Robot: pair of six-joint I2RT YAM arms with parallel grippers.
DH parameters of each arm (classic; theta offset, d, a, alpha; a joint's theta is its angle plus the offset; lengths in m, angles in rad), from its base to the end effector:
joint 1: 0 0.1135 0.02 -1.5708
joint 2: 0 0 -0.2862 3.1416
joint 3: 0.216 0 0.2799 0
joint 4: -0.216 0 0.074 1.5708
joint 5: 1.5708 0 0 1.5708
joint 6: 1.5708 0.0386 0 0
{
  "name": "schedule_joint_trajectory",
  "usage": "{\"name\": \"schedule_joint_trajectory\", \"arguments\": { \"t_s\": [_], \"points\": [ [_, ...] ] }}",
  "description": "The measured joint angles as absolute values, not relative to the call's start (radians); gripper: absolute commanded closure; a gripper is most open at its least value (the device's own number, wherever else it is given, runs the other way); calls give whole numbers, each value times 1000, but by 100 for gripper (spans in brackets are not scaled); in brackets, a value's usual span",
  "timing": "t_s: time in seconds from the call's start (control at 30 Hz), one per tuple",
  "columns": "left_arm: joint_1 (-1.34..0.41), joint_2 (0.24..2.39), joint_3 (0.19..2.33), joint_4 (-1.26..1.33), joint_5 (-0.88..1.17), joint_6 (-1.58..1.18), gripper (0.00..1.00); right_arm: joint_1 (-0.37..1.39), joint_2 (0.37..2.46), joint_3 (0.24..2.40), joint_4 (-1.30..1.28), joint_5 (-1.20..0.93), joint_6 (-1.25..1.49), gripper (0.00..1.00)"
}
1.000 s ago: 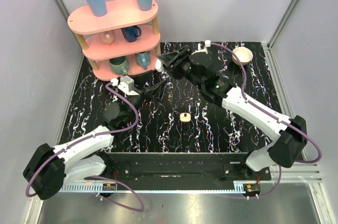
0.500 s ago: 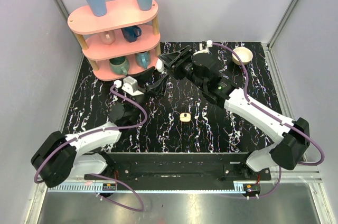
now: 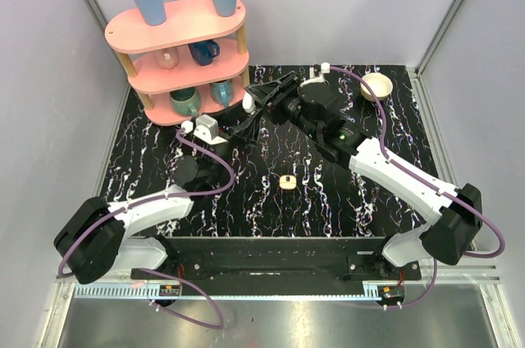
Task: Insert the wireless bluetooth earbuds into the charging case
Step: Pass from the right arm to the left
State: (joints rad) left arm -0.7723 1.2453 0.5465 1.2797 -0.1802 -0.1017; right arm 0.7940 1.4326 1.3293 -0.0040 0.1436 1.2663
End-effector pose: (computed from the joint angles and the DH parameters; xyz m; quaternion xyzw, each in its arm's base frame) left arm 0.1982 -0.1834 0.3162 0.0809 0.4728 -0.3322 0.8122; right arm 0.2635 0.2602 0.4164 0.2202 0.7103 0.5439 0.3888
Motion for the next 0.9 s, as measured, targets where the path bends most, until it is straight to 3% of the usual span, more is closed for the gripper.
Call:
{"name": "schedule_joint_trajectory", "arguments": {
  "t_s": [0.53, 0.7, 0.8, 0.9],
  "points": [
    [-780, 1263, 561, 1283, -213, -101, 52, 794, 1413, 1308, -3, 137, 1266, 73],
    [-782, 1267, 561, 1283, -219, -101, 64, 794, 1411, 1306, -3, 137, 1266, 72],
    [-785, 1267, 561, 1282, -223, -97, 65, 794, 1407, 1297, 6, 138, 1266, 71],
    [-786, 1267, 561, 1283, -226, -86, 77, 794, 1402, 1290, 17, 141, 1267, 69]
  ]
}}
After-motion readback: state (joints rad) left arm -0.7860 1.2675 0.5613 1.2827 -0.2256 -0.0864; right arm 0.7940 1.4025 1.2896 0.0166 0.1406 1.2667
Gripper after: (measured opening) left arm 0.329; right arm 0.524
